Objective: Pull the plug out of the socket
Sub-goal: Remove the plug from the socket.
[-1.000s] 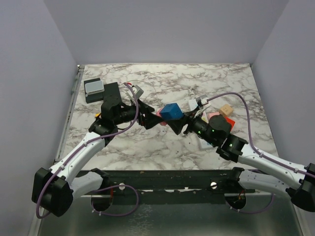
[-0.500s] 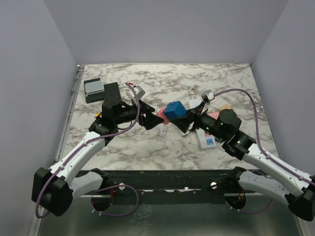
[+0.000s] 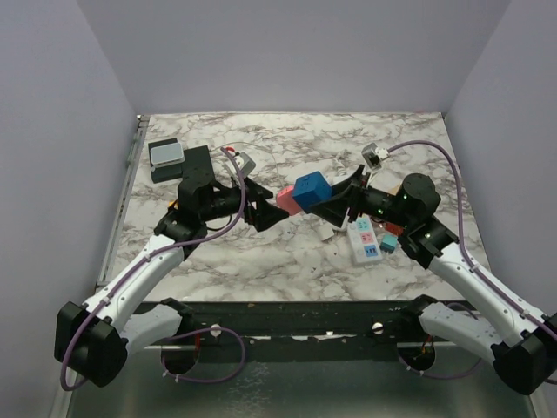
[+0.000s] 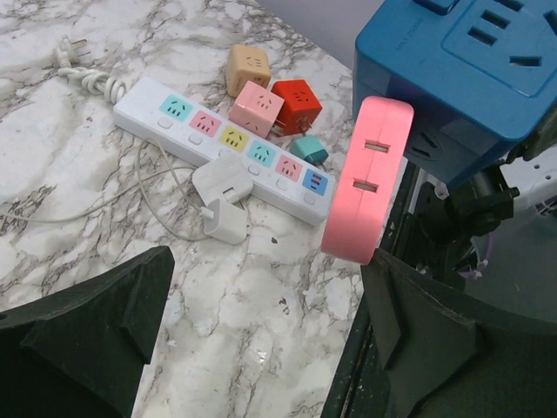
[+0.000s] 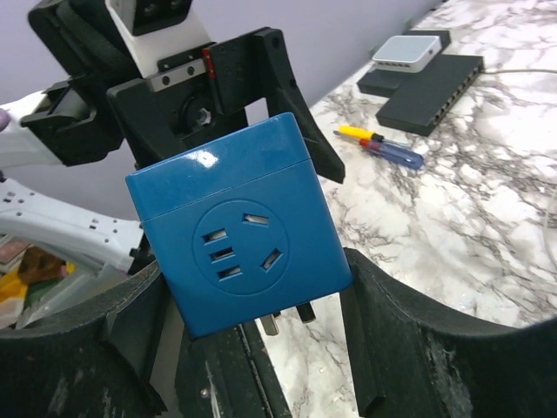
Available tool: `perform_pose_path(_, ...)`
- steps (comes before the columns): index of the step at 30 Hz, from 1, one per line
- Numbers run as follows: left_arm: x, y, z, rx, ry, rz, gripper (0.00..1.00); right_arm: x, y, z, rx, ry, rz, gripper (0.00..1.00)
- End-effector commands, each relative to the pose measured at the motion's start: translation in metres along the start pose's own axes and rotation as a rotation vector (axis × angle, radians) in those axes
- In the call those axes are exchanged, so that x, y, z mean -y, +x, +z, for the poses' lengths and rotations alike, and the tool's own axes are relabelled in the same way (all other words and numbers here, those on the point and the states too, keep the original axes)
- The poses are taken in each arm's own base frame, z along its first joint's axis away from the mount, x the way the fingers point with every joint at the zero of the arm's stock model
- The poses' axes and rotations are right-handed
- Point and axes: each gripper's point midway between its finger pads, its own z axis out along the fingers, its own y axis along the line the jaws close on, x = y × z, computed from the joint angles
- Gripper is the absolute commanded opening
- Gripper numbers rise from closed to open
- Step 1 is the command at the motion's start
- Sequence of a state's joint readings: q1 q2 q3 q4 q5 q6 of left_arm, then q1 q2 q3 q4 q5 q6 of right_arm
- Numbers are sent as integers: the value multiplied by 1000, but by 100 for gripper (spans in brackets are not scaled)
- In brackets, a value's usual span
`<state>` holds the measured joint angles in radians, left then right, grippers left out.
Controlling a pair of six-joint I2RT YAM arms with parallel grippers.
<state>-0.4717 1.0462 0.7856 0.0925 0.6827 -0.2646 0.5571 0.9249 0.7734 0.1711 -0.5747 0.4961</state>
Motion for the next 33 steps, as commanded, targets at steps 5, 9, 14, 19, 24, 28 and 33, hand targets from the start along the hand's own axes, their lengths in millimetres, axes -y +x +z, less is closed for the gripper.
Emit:
perform_pose_path(5, 15, -10, -8, 7, 58, 51, 95, -53, -25, -1, -15, -272, -29, 1)
perform_pose_path(9, 14, -10, -8, 11, 48, 54, 95, -59, -23, -1, -34, -311, -25, 1)
perform_pose_path(14, 13, -10, -8, 12, 40, 55, 95, -63, -18, -2, -66, -349, -16, 1)
perform_pose_path(19, 10, -9, -8, 8, 33, 56, 95, -72, -15, -7, -99, -402, -19, 1)
perform_pose_path(24, 13, -8, -8, -2, 56, 55, 95, -75, -13, -9, -114, -421, -22, 1)
perform_pose_path(28, 25, -10, -11, 1, 113, 66, 95, -71, -10, -8, -119, -409, -23, 1)
perform_pose_path(33, 44, -16, -21, 26, 184, 140, 96, -68, -5, -5, -145, -415, -15, 1)
